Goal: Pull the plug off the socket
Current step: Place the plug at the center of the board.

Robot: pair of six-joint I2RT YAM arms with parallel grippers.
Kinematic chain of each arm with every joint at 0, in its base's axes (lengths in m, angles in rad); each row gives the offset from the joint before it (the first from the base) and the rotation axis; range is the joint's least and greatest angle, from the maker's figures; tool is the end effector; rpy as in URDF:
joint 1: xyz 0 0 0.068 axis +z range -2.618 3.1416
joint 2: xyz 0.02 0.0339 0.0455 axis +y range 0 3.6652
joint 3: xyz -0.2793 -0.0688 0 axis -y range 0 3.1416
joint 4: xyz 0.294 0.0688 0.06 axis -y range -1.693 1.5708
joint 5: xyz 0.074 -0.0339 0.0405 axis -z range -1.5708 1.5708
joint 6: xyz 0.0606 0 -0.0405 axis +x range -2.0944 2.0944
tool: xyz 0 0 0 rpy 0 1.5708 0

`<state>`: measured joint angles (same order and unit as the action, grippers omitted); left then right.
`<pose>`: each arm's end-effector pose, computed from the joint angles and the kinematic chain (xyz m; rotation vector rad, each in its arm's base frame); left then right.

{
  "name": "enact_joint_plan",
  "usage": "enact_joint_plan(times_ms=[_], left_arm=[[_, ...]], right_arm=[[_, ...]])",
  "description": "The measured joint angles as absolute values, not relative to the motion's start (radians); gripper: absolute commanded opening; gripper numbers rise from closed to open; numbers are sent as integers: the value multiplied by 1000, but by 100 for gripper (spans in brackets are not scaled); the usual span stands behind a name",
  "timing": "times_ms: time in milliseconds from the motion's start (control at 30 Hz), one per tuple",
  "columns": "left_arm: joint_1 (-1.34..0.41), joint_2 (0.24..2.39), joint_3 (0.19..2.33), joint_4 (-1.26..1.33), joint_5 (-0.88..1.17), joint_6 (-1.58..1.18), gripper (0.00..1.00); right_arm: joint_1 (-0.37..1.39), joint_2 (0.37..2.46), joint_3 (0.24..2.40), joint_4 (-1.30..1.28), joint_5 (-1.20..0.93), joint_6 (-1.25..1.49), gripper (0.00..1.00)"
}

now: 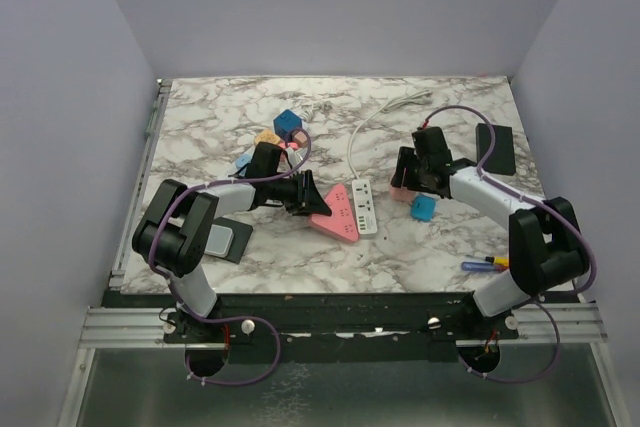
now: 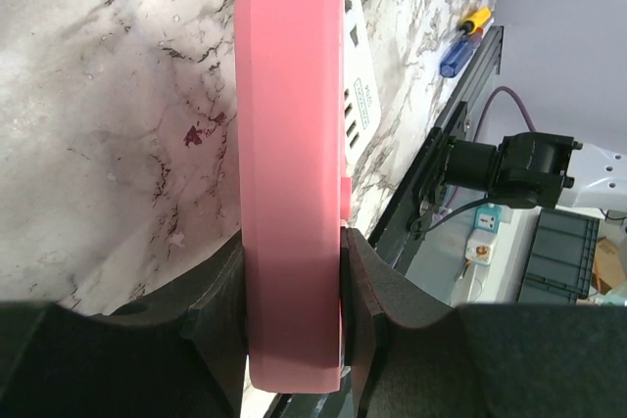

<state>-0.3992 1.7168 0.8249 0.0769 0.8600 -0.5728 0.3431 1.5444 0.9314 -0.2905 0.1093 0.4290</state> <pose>0.3229 -0.1861 0.1161 0.2343 2.5047 -1.4626 0.3513 0.1185 0.1672 0.1533 2.4725 0.1977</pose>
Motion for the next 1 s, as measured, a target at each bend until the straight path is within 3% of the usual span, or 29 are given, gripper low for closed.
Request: enact_joint_plan(times_ms=[200,433,1000], left_arm=[[-400,1717,830,73,844,-584,0],[-402,1725,840,72,830,-606,0],[-502,1924,1074,91,818,-642,1]], right_arm=[[343,1551,934,-287,120,430,70],[343,1516,928,-263,120,427,84],[343,1348,844,-204,126,403,93]])
